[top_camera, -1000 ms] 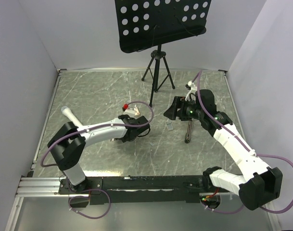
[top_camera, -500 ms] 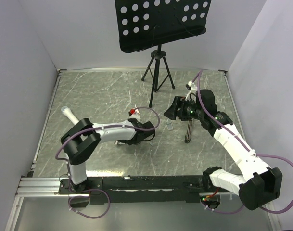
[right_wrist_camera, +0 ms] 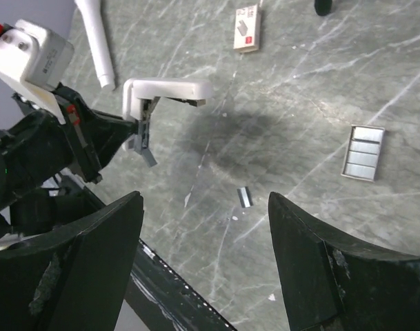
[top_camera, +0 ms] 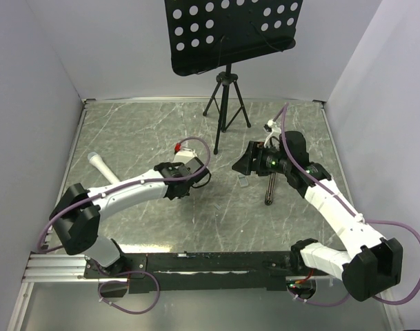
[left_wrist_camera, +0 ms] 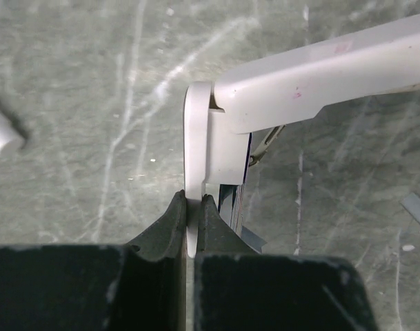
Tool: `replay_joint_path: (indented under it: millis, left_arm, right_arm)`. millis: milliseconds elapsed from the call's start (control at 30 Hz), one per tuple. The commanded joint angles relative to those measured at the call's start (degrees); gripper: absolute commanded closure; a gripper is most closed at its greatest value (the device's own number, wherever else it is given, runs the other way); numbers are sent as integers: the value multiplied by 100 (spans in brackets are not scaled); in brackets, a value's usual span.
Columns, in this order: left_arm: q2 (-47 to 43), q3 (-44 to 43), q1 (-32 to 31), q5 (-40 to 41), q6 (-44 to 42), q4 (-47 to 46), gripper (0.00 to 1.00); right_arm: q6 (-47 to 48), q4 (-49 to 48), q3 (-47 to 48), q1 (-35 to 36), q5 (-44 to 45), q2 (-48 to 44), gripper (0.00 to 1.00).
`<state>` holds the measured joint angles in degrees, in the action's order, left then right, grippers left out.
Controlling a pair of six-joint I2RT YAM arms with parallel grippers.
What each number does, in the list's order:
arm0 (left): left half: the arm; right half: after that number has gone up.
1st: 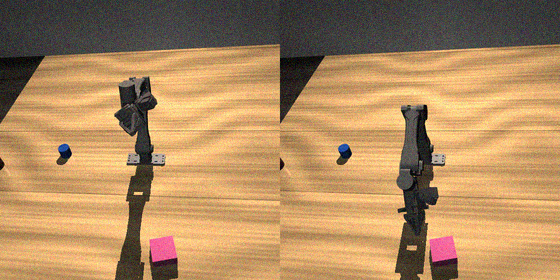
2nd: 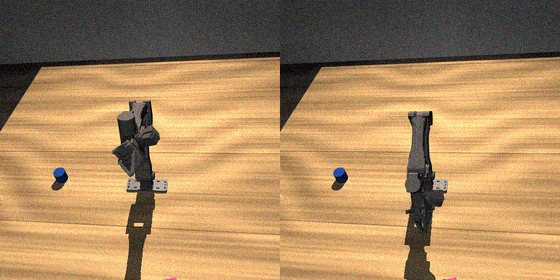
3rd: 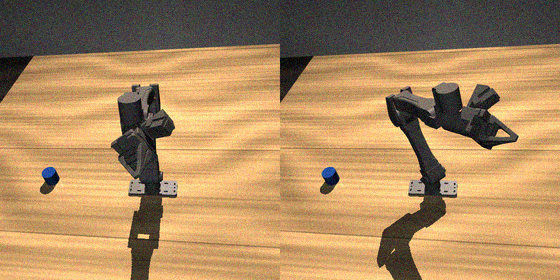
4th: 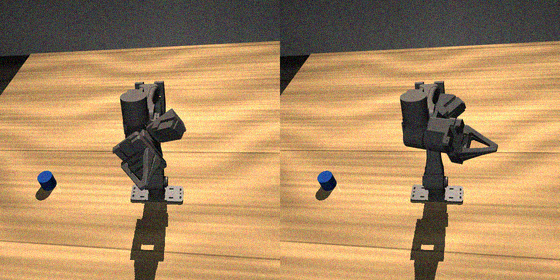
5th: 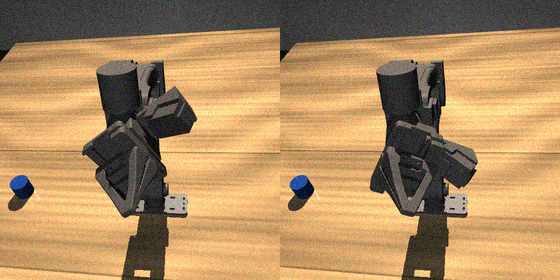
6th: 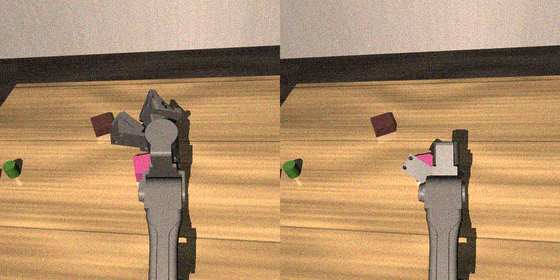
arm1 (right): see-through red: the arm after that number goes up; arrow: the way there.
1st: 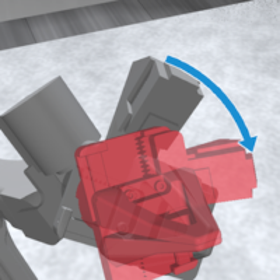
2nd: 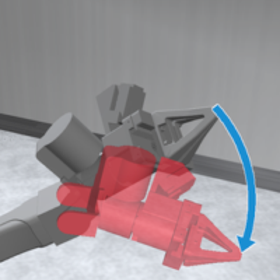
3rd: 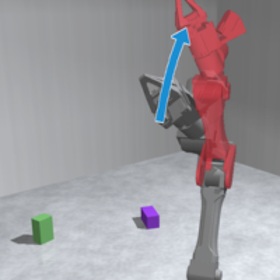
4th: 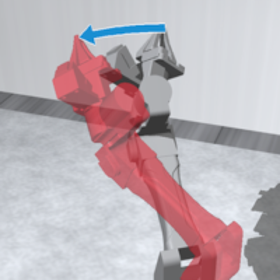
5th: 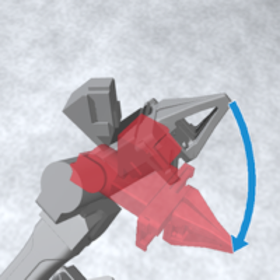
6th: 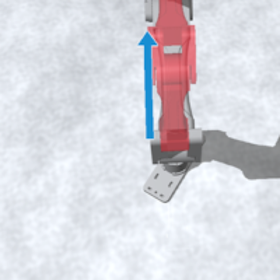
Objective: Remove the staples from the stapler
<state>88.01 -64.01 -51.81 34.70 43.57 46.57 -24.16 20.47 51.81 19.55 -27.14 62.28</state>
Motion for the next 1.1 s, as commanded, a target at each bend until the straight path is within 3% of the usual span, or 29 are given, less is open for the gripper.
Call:
replay_joint_path:
  millis: [0, 200, 333, 467, 700, 1067]
  left_arm:
    - [-117, 397, -13, -497, -401, -902, 99]
    - [-151, 240, 57, -1193, -183, -921, 99]
    - [-284, 152, 127, -1439, -139, -939, 99]
    - [-310, 152, 163, -1448, -86, -877, 99]
    - [-609, 283, 154, -1676, 99, -1061, 99]
    - [-653, 213, 163, -1730, 125, -1036, 99]
  right_arm:
    - [-123, -499, -92, -30, -230, -120, 21]
    - [-465, -1720, -891, 408, -907, 82, 26]
    - [-677, -2327, -1191, 1399, -750, 494, 30]
    - [-1054, -2985, -1217, 1937, -688, 899, 33]
    - [-2004, -4286, -1437, 2087, -1180, 1734, 49]
    - [-2040, -4104, -1182, 2571, -917, 2473, 55]
